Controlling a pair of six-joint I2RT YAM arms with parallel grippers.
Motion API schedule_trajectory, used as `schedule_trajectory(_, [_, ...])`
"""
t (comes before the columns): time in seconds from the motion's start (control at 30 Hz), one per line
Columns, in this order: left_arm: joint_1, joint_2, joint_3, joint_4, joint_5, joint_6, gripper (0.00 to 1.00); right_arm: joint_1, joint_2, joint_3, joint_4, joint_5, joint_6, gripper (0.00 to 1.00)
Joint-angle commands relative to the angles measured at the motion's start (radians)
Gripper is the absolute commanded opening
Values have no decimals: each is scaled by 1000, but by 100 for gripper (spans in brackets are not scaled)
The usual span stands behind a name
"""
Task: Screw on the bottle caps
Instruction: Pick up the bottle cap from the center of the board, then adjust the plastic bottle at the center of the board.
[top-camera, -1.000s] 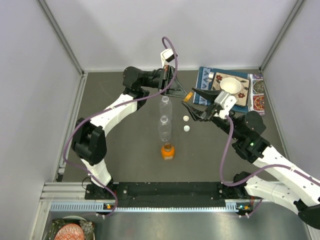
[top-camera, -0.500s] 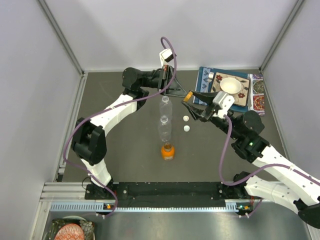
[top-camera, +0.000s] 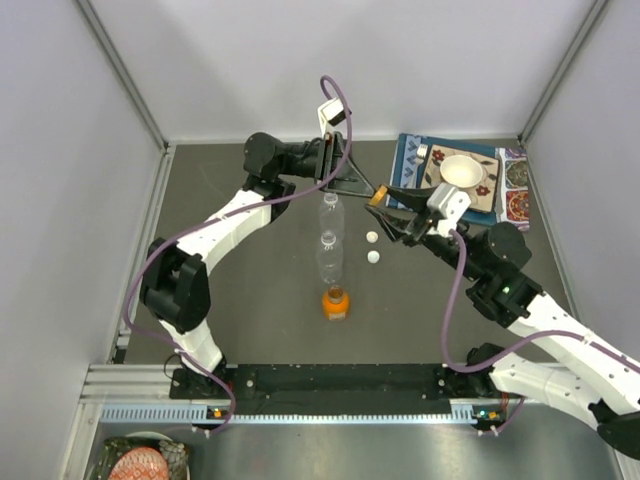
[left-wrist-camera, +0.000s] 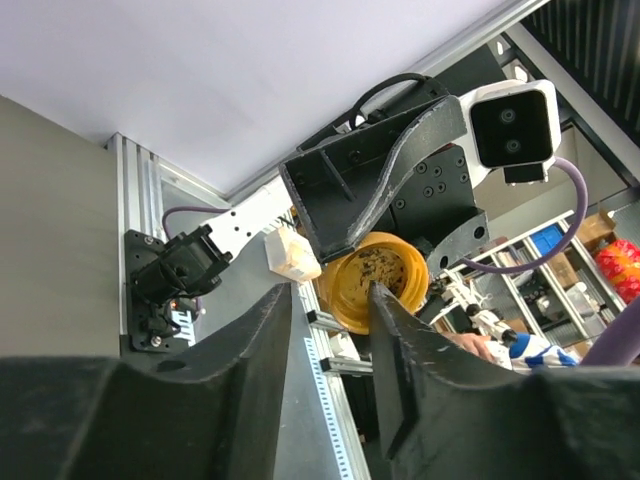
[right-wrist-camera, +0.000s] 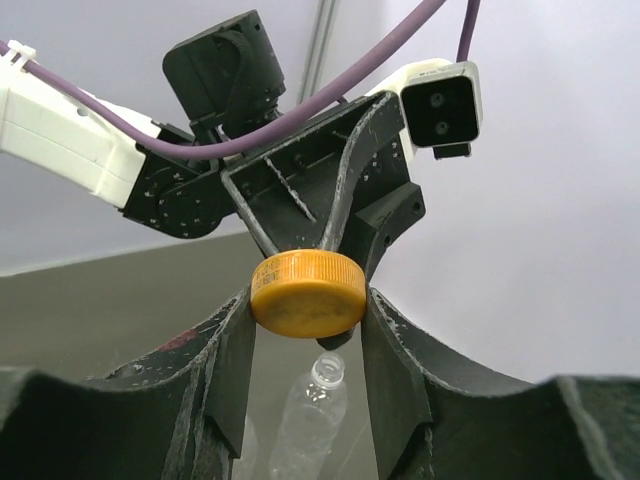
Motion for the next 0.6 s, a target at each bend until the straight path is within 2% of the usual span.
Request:
schedule_trajectory(0.0, [39,-62,14,-104,34,129,45,8,-65,51,-51,-14,28,35])
schedule_trajectory(0.1, [67,-79,1,-155,74,195,54,8,-117,58,-122,-17,40,35])
schedule_trajectory(0.13, [71,-82,-6,-152,89,219,63,8,-141,61,-142,-17,43,35])
schedule_trajectory(0.2, [90,-122,-60,-197,132,279,64,8,-164,72,-197,-9,59,34])
schedule_trajectory(0.23, [96,-146,-86,-266,137,414,63,8,-178,77,-209,-6,68,34])
schedule_trajectory(0.27, [99,-207,-107,-387,134,551,63,8,-198,80,-226,-3,73,35])
schedule_trajectory(0.3, [97,-237,-88,-909,102,753,63,8,-210,83,-240,3,74,35])
schedule_trajectory(0.33, [90,-280,-44,-1221,41,1276,63,8,-220,90,-266,5,82,35])
schedule_trajectory(0.37, [67,-294,27,-1425,-131,1472,63,8,-232,95,-277,9,85,35])
schedule_trajectory(0.4, [-2,-309,30,-1645,-215,1599,62,8,-237,98,-283,14,88,35])
schedule_trajectory(0.43, [-33,-358,17,-1676,-292,1728,62,8,-240,107,-298,15,93,35])
schedule_trajectory(0.5, [-89,-406,-63,-1698,-422,1788,62,8,-240,117,-309,18,100,35])
schedule_trajectory(0.57, [-94,-438,-119,-1738,-458,1841,61,8,-240,129,-317,18,108,35])
